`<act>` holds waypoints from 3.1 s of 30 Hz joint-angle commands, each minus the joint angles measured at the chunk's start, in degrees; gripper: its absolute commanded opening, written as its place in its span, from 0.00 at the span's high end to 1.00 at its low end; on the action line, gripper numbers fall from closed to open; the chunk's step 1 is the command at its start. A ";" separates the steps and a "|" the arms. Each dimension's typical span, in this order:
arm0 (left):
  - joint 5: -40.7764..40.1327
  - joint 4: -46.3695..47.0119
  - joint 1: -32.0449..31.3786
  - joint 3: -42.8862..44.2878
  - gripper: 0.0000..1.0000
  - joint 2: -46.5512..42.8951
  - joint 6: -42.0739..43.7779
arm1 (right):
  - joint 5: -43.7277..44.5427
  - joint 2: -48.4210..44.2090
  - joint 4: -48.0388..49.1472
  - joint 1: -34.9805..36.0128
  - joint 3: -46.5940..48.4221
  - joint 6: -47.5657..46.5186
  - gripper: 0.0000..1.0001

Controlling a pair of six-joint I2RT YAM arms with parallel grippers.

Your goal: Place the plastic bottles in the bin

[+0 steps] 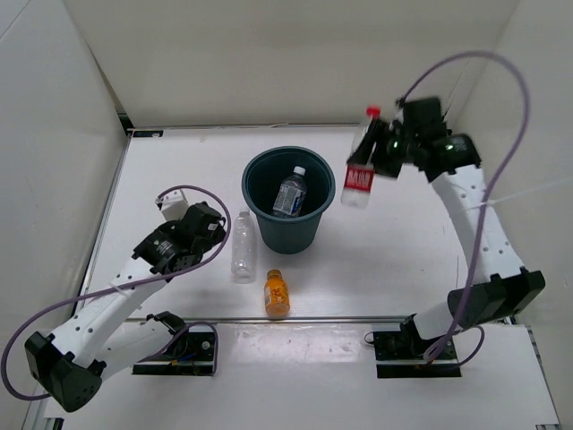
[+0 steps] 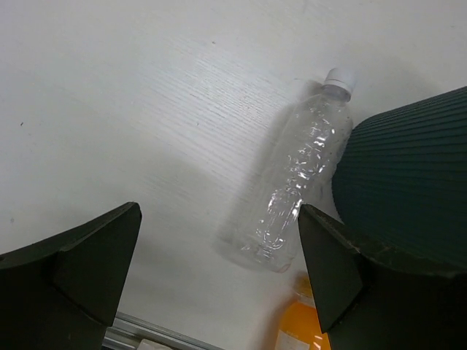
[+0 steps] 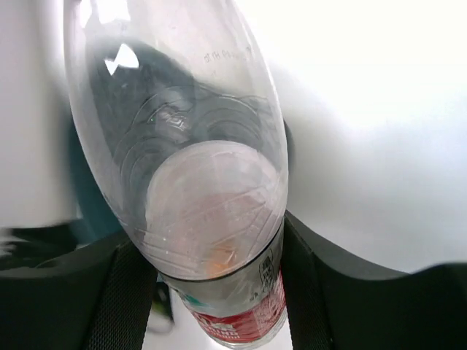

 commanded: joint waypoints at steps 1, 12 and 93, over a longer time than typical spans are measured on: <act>3.08 3.28 2.23 -1.97 0.00 0.64 -2.54 | 4.54 1.82 -2.39 3.28 19.05 0.74 0.63; 15.65 12.41 8.03 -4.52 0.00 6.35 7.55 | 11.04 19.24 -4.23 20.85 29.06 -4.63 0.19; 18.21 33.78 -2.60 27.64 0.00 19.81 17.84 | -3.54 -7.04 4.90 -0.06 -0.94 -4.80 0.00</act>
